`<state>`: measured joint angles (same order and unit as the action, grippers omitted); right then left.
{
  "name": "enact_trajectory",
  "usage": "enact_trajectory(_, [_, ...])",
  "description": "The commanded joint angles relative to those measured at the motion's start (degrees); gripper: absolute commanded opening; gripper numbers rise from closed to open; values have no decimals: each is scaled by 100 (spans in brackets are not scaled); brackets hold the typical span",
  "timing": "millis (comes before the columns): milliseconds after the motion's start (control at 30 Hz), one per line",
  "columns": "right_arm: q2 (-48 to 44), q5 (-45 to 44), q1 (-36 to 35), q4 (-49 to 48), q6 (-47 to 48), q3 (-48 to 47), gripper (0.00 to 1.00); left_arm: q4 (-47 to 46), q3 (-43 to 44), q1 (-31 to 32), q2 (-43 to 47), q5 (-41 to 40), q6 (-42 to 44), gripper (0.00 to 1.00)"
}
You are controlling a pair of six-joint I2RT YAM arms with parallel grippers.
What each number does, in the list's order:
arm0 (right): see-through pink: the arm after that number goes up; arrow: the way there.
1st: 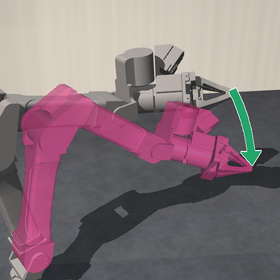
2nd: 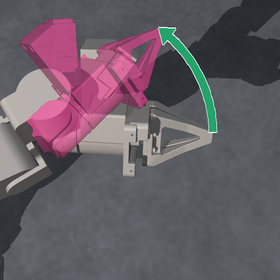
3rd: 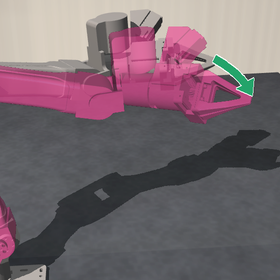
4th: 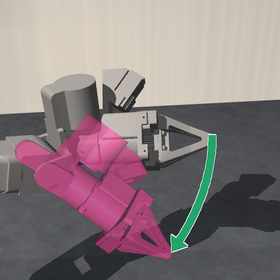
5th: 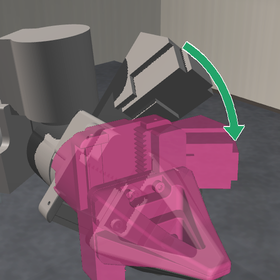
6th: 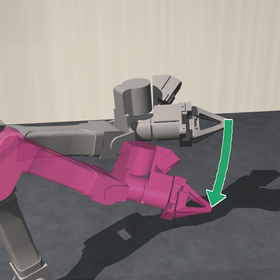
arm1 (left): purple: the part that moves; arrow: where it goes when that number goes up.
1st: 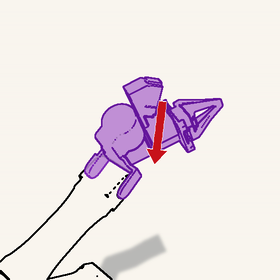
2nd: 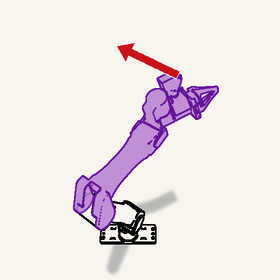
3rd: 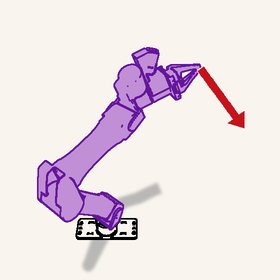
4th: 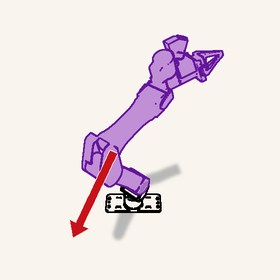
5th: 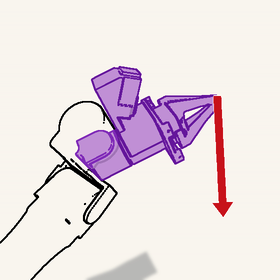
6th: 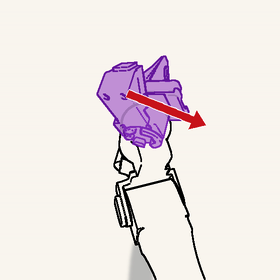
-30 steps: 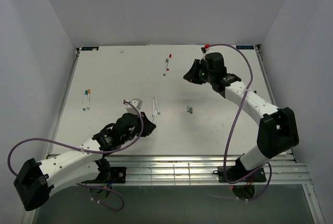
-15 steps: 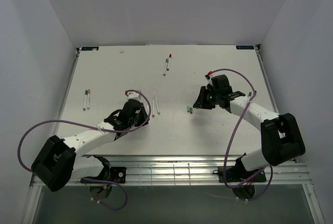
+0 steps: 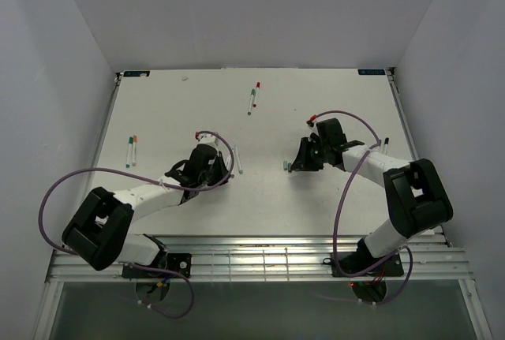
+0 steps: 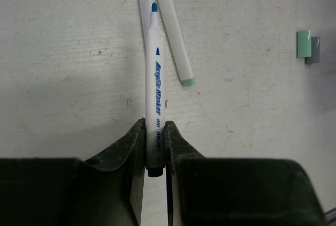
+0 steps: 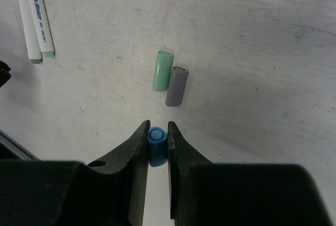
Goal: Open the pen caps
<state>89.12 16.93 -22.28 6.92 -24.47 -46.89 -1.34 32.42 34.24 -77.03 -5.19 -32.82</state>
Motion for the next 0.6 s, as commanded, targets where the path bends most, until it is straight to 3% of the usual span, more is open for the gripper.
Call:
enact_trajectory(0, [61, 56, 57, -244, 135, -4, 8, -349, 124, -66, -83, 176, 74, 0])
enact_trajectory(167, [149, 65, 110, -244, 170, -39, 10, -542, 80, -110, -303, 290, 47, 2])
enact_trajectory(567, [632, 83, 172, -252, 206, -320, 20, -639, -17, -163, -497, 370, -32, 31])
